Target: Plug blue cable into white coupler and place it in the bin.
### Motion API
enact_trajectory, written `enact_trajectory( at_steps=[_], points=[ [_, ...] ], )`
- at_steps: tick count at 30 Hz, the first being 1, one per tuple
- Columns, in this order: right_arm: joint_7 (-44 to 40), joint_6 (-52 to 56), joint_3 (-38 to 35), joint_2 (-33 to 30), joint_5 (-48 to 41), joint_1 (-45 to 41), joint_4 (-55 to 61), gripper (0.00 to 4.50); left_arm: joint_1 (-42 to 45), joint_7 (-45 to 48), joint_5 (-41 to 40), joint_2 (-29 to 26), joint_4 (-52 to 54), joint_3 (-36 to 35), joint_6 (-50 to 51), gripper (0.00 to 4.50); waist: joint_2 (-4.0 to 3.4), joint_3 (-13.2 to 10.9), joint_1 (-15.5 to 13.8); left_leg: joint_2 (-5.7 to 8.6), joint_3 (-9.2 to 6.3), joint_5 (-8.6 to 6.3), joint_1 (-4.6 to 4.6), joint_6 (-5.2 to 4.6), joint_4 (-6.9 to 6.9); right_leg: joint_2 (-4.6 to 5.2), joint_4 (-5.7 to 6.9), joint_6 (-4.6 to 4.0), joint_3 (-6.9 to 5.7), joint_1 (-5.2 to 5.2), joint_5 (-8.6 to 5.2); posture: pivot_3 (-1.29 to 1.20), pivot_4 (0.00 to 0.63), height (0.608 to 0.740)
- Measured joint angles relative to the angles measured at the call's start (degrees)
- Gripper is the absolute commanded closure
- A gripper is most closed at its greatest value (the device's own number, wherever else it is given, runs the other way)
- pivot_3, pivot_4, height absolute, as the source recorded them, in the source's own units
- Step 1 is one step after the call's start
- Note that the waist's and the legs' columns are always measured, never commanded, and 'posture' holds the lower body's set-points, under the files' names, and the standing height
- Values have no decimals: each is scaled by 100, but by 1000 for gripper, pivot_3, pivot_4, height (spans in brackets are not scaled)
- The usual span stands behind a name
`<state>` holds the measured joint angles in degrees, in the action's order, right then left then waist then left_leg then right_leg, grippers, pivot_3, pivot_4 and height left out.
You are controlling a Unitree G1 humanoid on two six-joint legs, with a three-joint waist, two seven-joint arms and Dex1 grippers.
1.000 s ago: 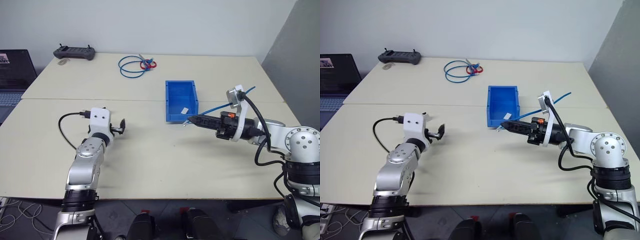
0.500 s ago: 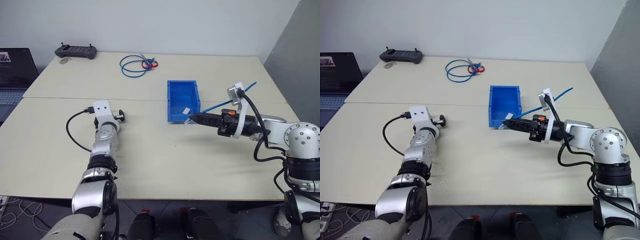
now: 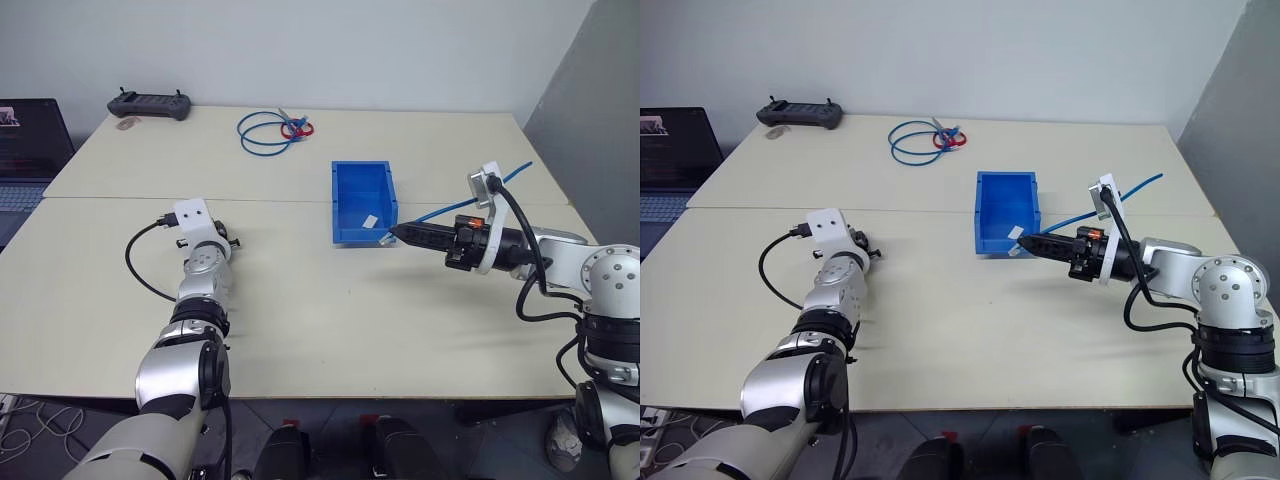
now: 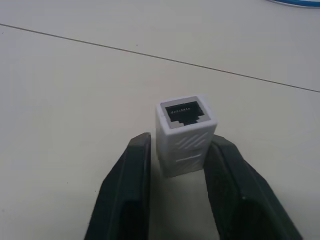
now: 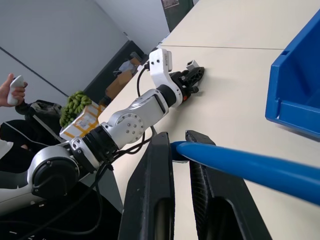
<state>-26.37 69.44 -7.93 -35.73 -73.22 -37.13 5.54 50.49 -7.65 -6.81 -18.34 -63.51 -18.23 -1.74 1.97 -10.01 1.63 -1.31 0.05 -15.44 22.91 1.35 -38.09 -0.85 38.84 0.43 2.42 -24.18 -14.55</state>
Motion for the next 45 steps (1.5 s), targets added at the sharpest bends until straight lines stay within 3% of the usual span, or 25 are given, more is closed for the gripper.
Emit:
enact_trajectory(
  at_steps=[3, 6, 10, 12, 14, 17, 22, 26, 32, 45],
  points=[
    [-89, -5, 0, 0, 63, 0, 0, 4351, -24, 231, 14, -70, 15, 50, 48, 3697, 0, 0, 1, 0, -1, 0, -1, 0, 0, -1, 1, 0, -1, 0, 0, 0, 150, 740],
    [-236, -32, 25, -22, 247, 3, 68, 4351, -330, 1090, 155, -277, 400, 458, 140, 3697, -1, 0, 4, 0, 0, 0, -2, 1, 3, -2, 1, -2, -3, 0, 1, 0, 150, 740],
    [-596, -181, 215, -161, 673, -35, 226, 4351, -1474, 3452, 161, -775, 2183, 1417, 242, 3697, -3, 0, 8, 1, 7, 0, -1, 3, 8, 2, -2, -15, 2, -3, 7, 0, 150, 740],
    [-992, -405, 560, -361, 1116, -76, 403, 4351, -2455, 5390, -237, -1345, 3923, 2175, 472, 3697, -10, -1, 20, 0, 10, -3, -3, 9, 11, 9, -2, -23, 10, -5, 3, 0, 150, 740],
    [-1253, -687, 941, -430, 1577, -155, 524, 4351, -2795, 6369, -440, -1579, 4752, 2659, 596, 3697, -10, -1, 0, 0, 2, -4, -2, 7, 8, 10, -3, -26, 4, -5, 1, 0, 150, 740],
    [-1720, -1155, 1555, -382, 2177, -211, 830, 4351, -2944, 7422, -641, -1513, 5290, 3253, 729, 3697, -12, -3, -39, -2, -5, -2, 0, 4, -2, -3, -4, -2, -5, -1, -15, 0, 150, 740],
    [-2498, -2150, 2684, -401, 3367, -107, 1159, 4351, -2291, 7831, -316, -805, 4340, 3695, -45, 3697, -11, -2, -29, -1, 1, 0, -1, 0, -14, -13, -4, 4, -5, 5, -17, 0, 150, 740],
    [-2803, -2680, 3109, -295, 4030, 67, 839, 4351, -1812, 7965, -168, -477, 3517, 3748, -501, 3697, -11, -2, -20, 3, 1, -1, -2, -1, -12, -13, -3, 4, -6, 3, -17, 0, 150, 740],
    [-2952, -3175, 3200, -59, 4665, 180, 161, 4351, -1603, 8126, -124, -319, 3113, 3720, -689, 3697, -10, -1, -11, 4, 0, -1, -4, -1, -12, -12, 1, 4, -4, 3, -17, 0, 150, 740],
    [-3337, -3273, 3154, 79, 5012, 42, -62, 4351, -1713, 8217, -98, -345, 3180, 3589, -703, 3697, -11, -1, 1, -1, -4, -1, -8, -1, -12, -13, 6, -6, -6, 3, -12, 0, 150, 740]
  ],
)
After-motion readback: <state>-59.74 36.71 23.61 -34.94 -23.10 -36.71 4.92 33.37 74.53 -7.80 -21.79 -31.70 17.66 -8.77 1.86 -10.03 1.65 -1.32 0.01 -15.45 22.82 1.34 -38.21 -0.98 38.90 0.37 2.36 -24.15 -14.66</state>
